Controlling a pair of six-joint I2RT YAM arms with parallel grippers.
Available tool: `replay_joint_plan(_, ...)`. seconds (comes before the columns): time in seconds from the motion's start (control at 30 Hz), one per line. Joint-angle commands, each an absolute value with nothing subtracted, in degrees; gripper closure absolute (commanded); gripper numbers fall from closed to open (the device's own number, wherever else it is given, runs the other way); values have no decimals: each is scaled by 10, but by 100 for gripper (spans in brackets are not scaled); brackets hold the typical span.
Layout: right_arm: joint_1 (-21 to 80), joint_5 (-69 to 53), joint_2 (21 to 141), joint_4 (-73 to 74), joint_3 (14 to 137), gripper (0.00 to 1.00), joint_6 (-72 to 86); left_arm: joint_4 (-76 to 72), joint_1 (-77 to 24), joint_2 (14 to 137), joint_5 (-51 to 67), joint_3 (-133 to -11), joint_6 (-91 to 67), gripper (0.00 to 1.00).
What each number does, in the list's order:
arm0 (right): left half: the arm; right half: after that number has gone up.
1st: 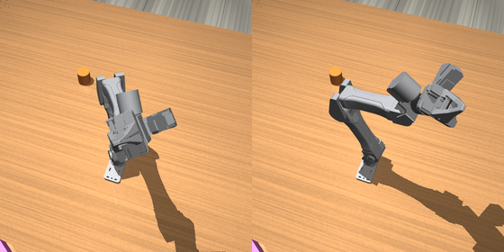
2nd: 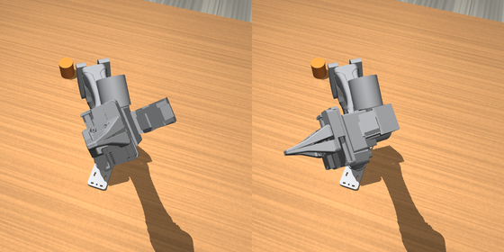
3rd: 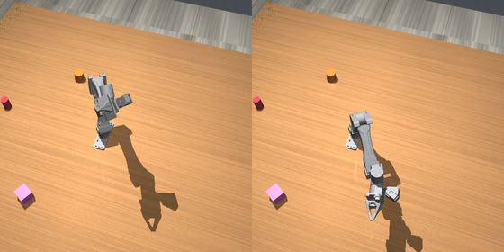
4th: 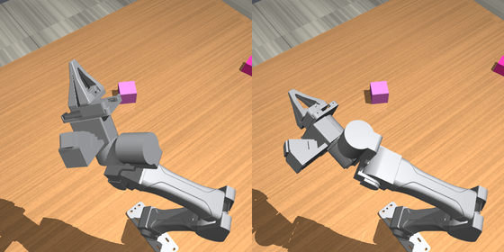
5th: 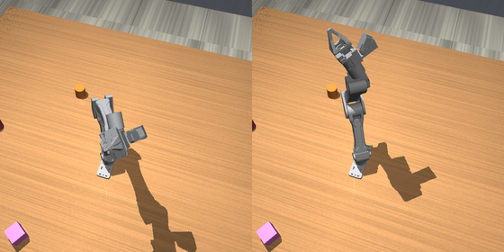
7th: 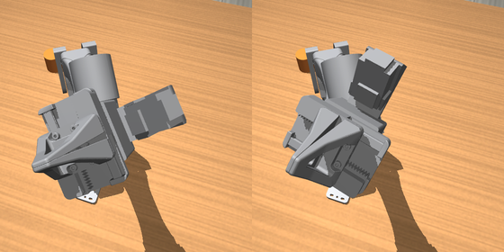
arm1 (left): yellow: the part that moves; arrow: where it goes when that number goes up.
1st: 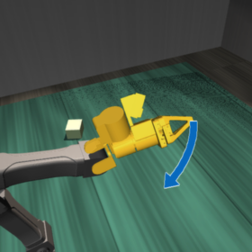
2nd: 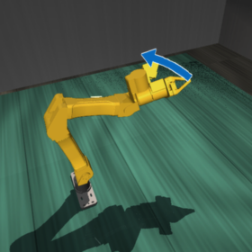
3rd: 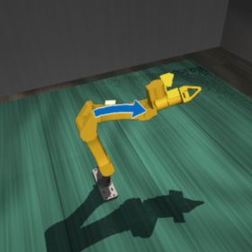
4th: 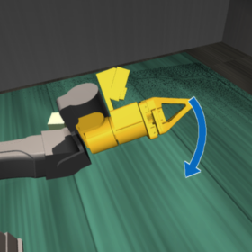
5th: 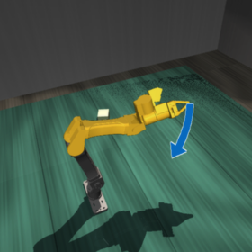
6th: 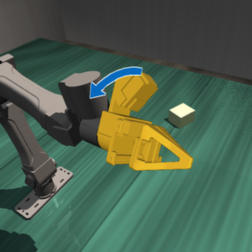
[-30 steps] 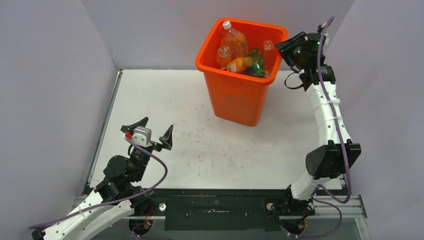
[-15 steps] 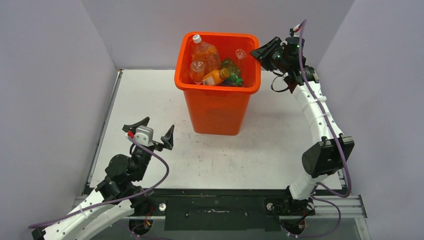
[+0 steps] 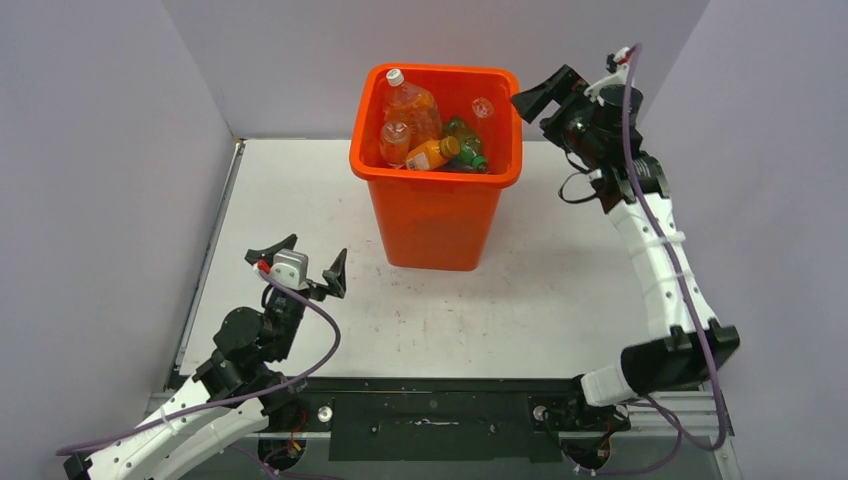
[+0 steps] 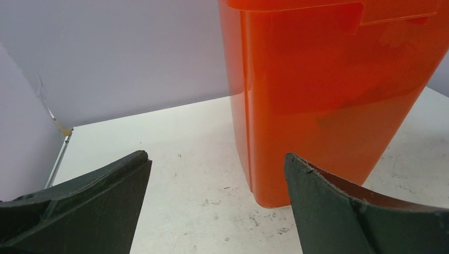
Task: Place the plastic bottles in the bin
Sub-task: Reset both arms
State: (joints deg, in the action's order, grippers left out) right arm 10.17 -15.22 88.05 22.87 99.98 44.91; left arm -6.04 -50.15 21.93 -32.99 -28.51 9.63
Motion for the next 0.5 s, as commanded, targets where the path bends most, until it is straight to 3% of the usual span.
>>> replay_joint_plan(0.0,107,-46,712,205,906,10,405,-78,-502,221,-389,-286,104,4)
replay_joint_plan(0.23,118,185,455,167,659,10,458,-53,-501,283,-508,-324,15,4)
replay_joint_plan(0.47,127,247,369,208,534,10,472,123,-498,363,-618,-399,-246,4)
